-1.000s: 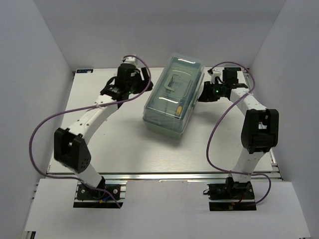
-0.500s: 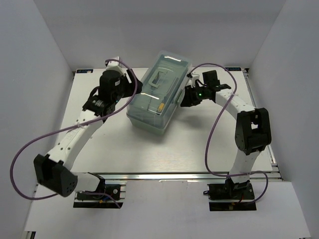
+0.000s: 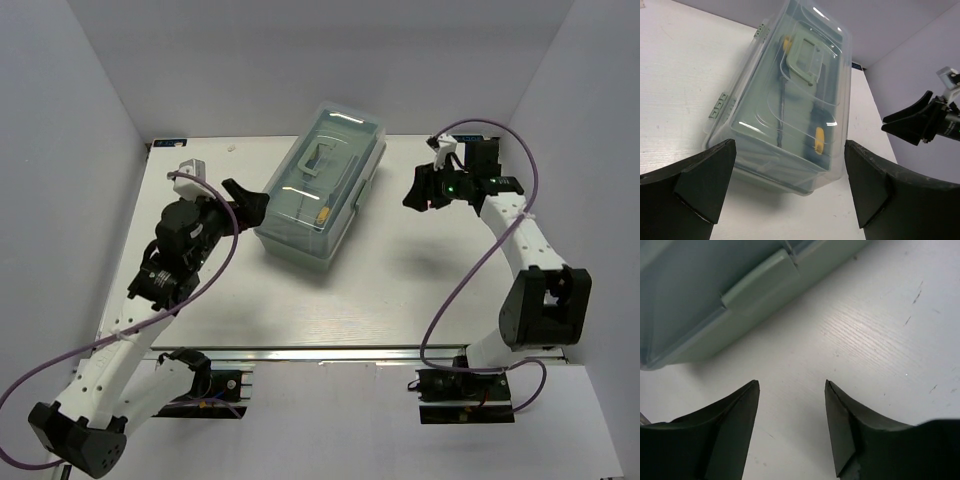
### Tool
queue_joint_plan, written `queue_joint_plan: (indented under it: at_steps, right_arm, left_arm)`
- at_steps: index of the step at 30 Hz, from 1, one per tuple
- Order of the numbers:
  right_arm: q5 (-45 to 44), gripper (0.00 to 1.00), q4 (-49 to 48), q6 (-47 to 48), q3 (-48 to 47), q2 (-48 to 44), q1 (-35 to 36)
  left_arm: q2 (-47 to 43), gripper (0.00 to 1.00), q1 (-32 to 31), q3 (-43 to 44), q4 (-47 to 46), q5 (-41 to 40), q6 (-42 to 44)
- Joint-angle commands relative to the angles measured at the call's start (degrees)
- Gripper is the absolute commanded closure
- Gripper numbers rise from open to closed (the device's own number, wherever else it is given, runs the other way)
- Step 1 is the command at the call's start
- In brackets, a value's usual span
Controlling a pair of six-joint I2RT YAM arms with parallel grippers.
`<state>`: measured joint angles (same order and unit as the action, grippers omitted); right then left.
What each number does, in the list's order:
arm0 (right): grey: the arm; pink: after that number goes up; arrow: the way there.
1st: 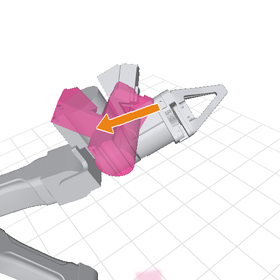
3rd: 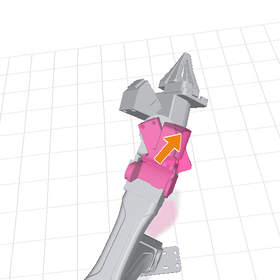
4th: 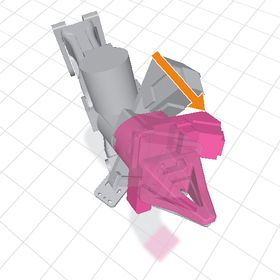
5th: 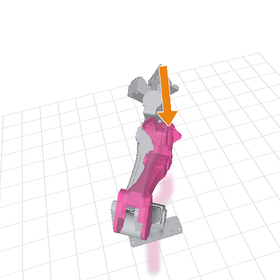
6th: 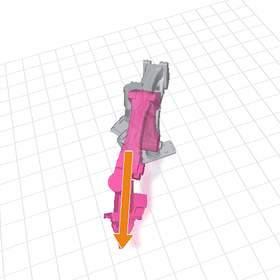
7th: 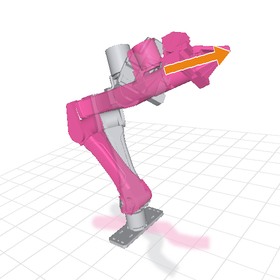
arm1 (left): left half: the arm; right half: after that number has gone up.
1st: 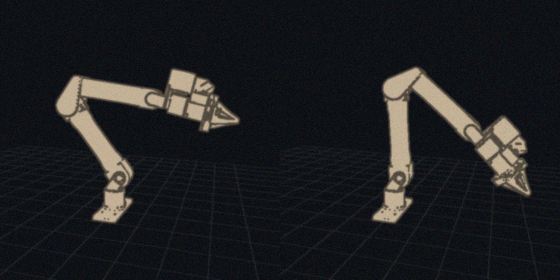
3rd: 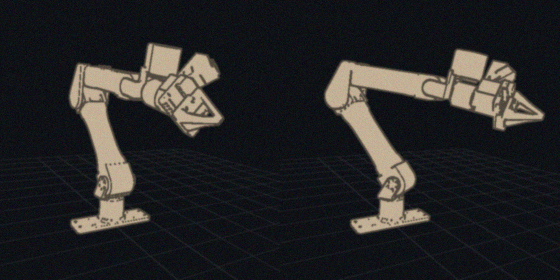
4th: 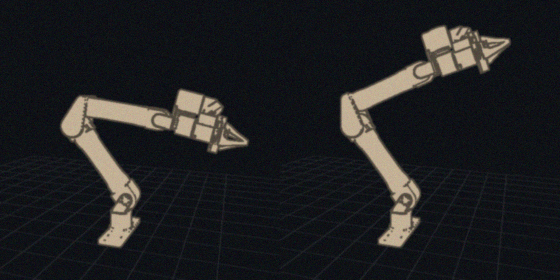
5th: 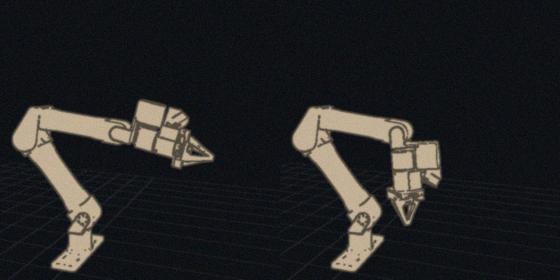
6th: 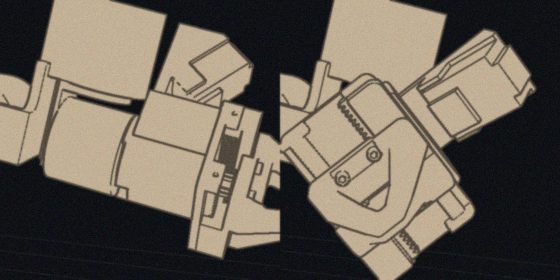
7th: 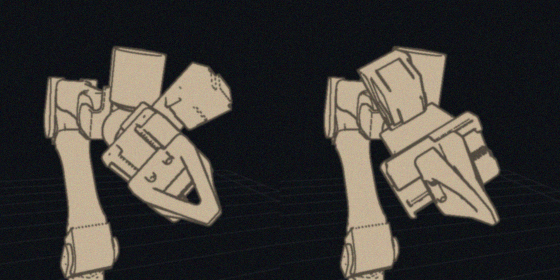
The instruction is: Sort the tools into containers
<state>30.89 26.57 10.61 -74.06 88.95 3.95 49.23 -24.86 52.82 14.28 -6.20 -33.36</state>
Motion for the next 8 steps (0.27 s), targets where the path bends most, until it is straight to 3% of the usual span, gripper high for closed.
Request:
queue_joint_plan:
  at_steps: [1, 3, 8]
  right_arm:
    - [-1.71, 0.38, -3.88, -3.04, -0.82, -4.39, 0.45]
    - [-4.69, 0.26, -6.43, -8.31, -0.73, -5.62, 0.45]
    - [-6.2, 0.17, -6.96, -10.08, -1.7, -6.59, 0.1]
  left_arm:
    - [-1.68, 0.02, 0.17, -1.22, -0.66, 0.66, 1.19]
    - [-2.74, 0.02, 0.17, -2.27, -1.01, 0.92, 1.37]
    - [-4.49, 0.02, 0.17, -4.39, -1.98, 0.92, 1.99]
